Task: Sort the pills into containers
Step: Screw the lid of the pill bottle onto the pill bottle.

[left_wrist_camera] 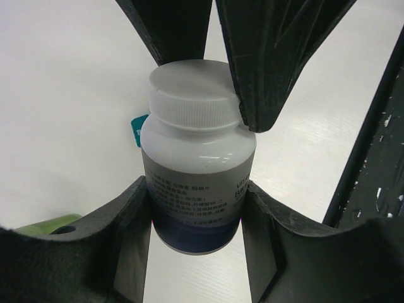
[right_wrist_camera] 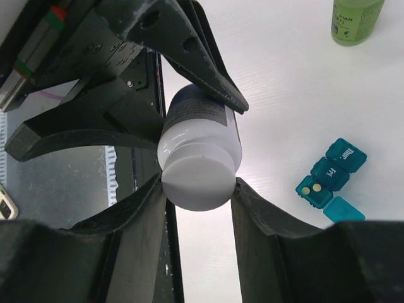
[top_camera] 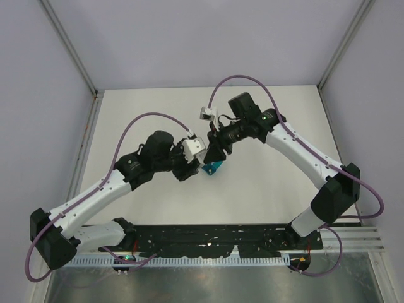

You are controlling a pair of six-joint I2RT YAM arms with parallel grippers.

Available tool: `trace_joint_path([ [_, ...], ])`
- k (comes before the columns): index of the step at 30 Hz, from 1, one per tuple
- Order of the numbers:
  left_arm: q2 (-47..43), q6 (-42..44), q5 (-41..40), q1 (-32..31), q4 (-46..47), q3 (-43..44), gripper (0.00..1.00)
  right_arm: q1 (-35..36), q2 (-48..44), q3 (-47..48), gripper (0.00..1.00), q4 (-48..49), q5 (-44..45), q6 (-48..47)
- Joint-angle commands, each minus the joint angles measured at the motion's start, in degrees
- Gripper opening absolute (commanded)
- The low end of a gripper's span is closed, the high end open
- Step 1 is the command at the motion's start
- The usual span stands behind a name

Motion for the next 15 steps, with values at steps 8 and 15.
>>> trace_joint_path([
  [8, -0.05, 2.06, -20.39, -5.86, 9.75, -1.45, 0.00, -2.79, 4.26, 0.80, 0.25, 5.40, -2.84, 12.88],
  [15, 2.58, 3.03, -26.63, -7.53, 11.16, -1.01, 0.00, -3.75, 5.40, -0.08, 0.27, 8.66, -3.63, 17.02],
])
